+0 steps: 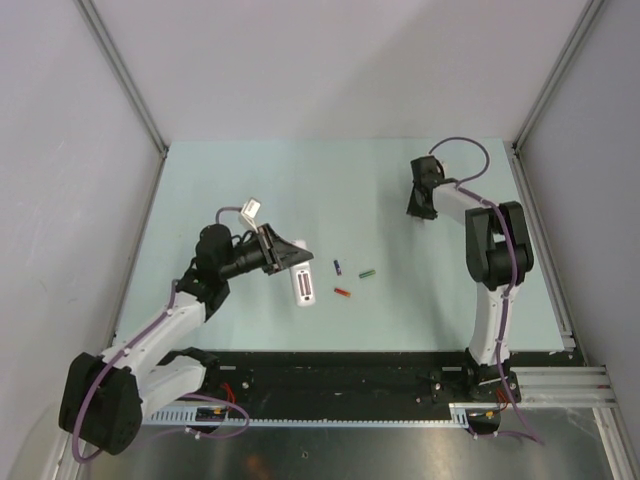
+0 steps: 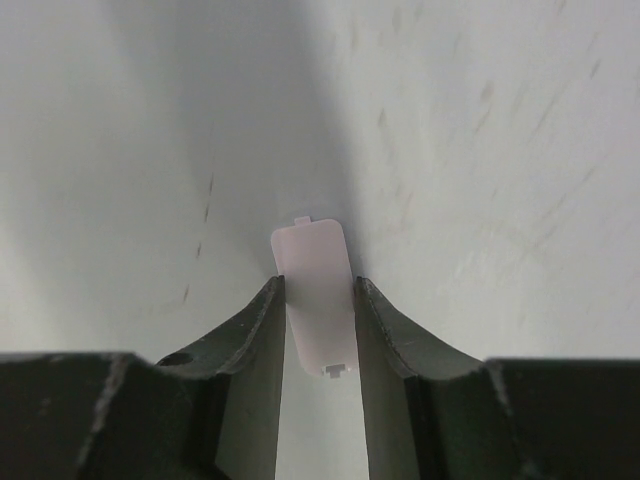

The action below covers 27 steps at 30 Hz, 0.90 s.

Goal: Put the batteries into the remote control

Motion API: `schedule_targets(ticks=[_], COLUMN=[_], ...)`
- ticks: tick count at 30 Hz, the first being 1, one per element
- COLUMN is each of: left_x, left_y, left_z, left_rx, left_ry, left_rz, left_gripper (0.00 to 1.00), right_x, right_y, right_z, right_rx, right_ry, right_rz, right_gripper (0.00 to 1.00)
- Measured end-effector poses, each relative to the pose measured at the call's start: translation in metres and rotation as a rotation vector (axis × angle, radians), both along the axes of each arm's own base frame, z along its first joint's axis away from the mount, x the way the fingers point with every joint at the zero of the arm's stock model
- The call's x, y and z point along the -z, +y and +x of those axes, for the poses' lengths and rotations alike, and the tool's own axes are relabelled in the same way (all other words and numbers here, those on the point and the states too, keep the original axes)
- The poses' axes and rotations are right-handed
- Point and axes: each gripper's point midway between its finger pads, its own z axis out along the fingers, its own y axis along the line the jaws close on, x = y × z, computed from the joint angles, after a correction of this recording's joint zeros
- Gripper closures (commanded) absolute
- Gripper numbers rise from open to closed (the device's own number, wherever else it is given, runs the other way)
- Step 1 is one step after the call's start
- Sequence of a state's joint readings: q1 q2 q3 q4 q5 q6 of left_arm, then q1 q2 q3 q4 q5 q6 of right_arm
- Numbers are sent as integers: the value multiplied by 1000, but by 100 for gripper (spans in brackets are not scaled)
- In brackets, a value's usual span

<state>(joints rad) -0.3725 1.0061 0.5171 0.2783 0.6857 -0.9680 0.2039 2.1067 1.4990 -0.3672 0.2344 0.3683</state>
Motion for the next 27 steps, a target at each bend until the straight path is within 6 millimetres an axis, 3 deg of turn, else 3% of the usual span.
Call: schedule_targets(ticks=[9, 11, 14, 19, 23, 27], left_x=[-3, 0, 5, 10, 9, 10], left_y=[5, 6, 7, 8, 8, 9], left_z=[-14, -18, -21, -22, -22, -22], left_rx=[5, 5, 4, 1, -3, -4], left_ry=[-23, -24, -16, -5, -7, -8], left_rz=[-17, -19, -16, -12, -12, -10], left_gripper=[100, 100, 100, 100, 100, 100], right_x=[3, 4, 3, -3, -34, -90], right_y=[62, 67, 72, 71, 65, 75], right_z=[-98, -112, -120, -129, -128, -121], right_rx=[-124, -139, -144, -136, -126, -168], right_ry=[60, 63, 61, 65, 13, -128], right_rz=[15, 20, 22, 31, 35, 38], right_gripper=[72, 65, 40, 26, 28, 34])
